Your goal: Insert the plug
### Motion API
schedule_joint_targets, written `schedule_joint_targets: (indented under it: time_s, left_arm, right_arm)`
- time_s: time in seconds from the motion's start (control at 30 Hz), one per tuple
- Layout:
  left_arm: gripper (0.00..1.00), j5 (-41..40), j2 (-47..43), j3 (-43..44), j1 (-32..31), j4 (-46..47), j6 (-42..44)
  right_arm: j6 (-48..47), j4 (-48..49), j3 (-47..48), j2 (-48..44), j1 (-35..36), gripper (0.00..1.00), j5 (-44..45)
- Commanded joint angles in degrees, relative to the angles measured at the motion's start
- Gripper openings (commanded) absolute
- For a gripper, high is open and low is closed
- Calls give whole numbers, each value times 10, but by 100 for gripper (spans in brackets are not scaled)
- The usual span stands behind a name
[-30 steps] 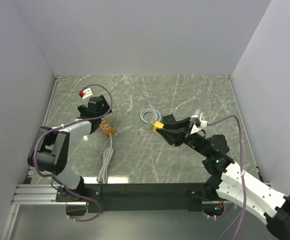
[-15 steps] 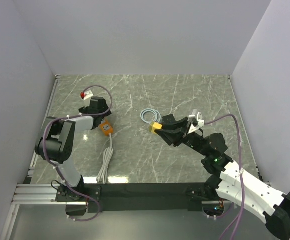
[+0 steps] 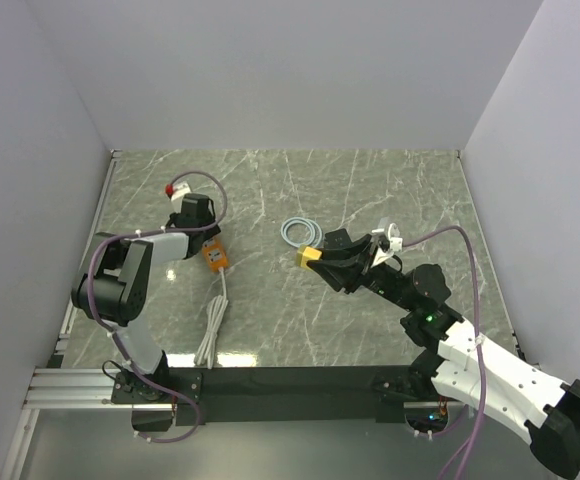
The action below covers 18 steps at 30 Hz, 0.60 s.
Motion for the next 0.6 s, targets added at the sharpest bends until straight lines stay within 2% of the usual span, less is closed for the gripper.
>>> schedule_joint_targets:
  time_s: [0.0, 0.03, 0.17, 0.33, 0.57]
  left_arm:
    - [24, 30, -10, -14, -20, -8, -5]
    - [16, 28, -9, -13, -26, -8, -11]
    - [10, 12, 9, 0, -79, -20, -23]
    - [9, -12, 32, 25, -151, -43, -44]
    - [10, 17, 72, 55, -227, -48, -58]
  right_arm:
    - [5, 16, 29, 0, -3, 0, -11]
    - [6, 13, 31, 0, -3, 0, -12]
    - [13, -1, 31, -4, -4, 0, -8]
    - [24, -24, 35, -3, -3, 0, 0]
    - [21, -83, 37, -4, -2, 0, 44]
